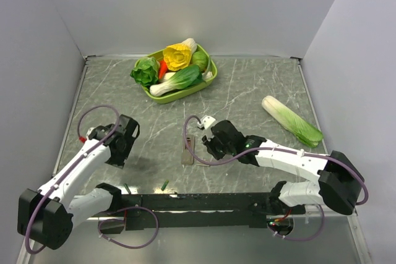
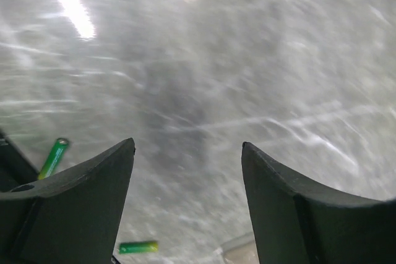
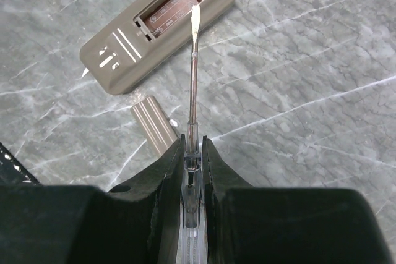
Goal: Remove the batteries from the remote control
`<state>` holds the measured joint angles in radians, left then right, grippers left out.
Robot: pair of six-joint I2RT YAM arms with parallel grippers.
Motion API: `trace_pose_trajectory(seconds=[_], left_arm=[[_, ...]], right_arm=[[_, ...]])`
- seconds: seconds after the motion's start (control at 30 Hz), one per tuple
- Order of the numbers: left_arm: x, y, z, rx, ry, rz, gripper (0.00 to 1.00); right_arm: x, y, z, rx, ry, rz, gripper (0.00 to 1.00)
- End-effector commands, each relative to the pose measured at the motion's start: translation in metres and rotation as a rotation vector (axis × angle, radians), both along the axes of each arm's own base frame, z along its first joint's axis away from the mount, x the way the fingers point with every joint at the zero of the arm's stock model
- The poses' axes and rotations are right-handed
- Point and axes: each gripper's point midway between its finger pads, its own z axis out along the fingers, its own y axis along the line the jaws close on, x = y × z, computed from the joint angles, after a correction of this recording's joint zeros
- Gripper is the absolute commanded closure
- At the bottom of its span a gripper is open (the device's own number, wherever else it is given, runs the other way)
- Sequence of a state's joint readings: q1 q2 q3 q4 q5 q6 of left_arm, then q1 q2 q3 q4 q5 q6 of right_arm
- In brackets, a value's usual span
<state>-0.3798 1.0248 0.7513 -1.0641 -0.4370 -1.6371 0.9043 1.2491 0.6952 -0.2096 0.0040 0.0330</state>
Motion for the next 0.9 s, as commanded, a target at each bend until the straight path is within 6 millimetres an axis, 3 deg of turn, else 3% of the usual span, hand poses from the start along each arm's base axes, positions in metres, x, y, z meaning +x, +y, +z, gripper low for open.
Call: trace_pose_trajectory(seconds=[0.0, 0.17, 0.23, 0.53, 0.6, 0.63, 0.7, 0.73, 0.87], left_arm=[[-0.034, 0.024, -0.012, 0.043, 0.051, 0.170, 0.25], [-0.035, 0.021, -0.025, 0.013, 0.032, 0.173, 0.27], [-0.039, 0.024, -0.025, 0.029, 0.055, 0.185, 0.33], [-0.038, 0.024, -0.028, 0.023, 0.063, 0.248, 0.32], [-0.023, 0.023, -0.022, 0.013, -0.017, 0.226, 0.30], [-0.001, 0.015, -0.017, 0.002, -0.091, 0.135, 0.29], [0.024, 0.007, -0.007, 0.012, -0.169, 0.040, 0.25], [0.046, -0.003, 0.006, 0.024, -0.234, -0.071, 0.24], [0.087, -0.033, 0.023, 0.048, -0.303, -0.349, 0.19]], right_arm=[[0.000, 0.015, 0.016, 0.109, -0.007, 0.017, 1.00], [-0.022, 0.043, 0.021, 0.189, 0.067, 0.131, 1.00], [-0.029, 0.048, 0.022, 0.196, 0.075, 0.156, 1.00], [-0.023, 0.052, 0.030, 0.203, 0.050, 0.111, 1.00], [-0.012, 0.044, 0.025, 0.191, 0.035, 0.017, 1.00], [-0.006, 0.040, 0.022, 0.188, 0.045, -0.051, 1.00], [0.007, 0.026, 0.015, 0.142, 0.033, -0.155, 1.00], [0.014, 0.024, 0.014, 0.137, 0.046, -0.207, 1.00], [0.031, 0.002, 0.003, 0.051, 0.063, -0.342, 1.00]])
